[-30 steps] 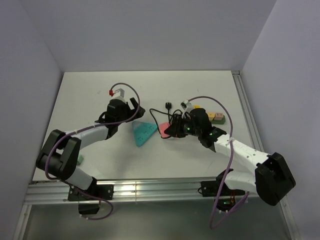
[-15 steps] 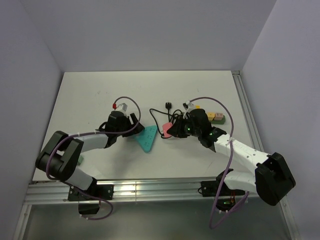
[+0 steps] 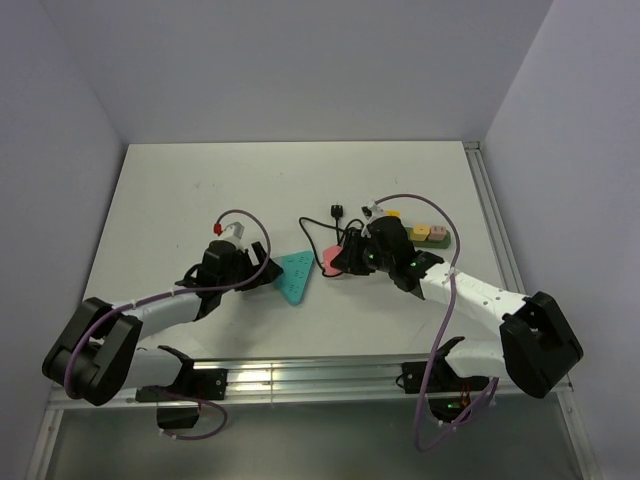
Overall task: Insert the plug
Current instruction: Adjust the socket at the center of the board.
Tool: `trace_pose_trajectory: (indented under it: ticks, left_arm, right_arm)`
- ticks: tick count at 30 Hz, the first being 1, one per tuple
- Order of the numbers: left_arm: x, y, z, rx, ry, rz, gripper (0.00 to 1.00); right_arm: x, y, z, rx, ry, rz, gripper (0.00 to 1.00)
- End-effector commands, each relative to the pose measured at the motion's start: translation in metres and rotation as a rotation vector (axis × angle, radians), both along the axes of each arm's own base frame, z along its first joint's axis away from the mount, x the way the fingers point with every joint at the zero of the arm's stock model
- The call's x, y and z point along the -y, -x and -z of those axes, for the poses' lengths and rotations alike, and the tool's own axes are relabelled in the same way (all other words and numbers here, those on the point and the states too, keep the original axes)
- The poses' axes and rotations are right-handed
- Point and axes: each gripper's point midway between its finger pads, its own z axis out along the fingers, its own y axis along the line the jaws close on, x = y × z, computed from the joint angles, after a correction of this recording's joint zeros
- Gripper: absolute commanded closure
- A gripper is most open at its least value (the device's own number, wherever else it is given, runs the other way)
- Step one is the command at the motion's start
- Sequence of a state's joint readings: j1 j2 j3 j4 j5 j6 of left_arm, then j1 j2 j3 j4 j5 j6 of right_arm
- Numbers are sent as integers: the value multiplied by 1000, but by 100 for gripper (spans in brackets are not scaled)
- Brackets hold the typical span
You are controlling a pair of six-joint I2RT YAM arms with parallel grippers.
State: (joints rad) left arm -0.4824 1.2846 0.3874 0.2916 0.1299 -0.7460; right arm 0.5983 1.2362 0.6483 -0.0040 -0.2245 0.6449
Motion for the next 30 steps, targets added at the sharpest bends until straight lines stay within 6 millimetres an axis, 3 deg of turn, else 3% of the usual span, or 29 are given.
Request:
trace_pose_trajectory:
  ticks: [1,5,13,16,22,30]
  left_arm:
    - [3,-18,-21,65,36,-35,12]
    - [3,-26,-25,63,61,-32,9]
    - [18,-27,-19,15,152,53,21]
    - [22,-28,-16,5,172,72,28]
    - [16,-20,-10,-6,182,40,52]
    - [8,0,-11,2,260,-18,67]
  right_arm:
    - [-7,-19,-24,61,-47,58,100]
    - [-11,-18,-25,55,-63,51,100]
    - [-17,-17,-22,46,-73,27,100]
    - [-20,-20,-21,46,-60,28,100]
    - [-29,-23,-18,47,-26,42,100]
    - [-35,-30,-19,49,19,84,100]
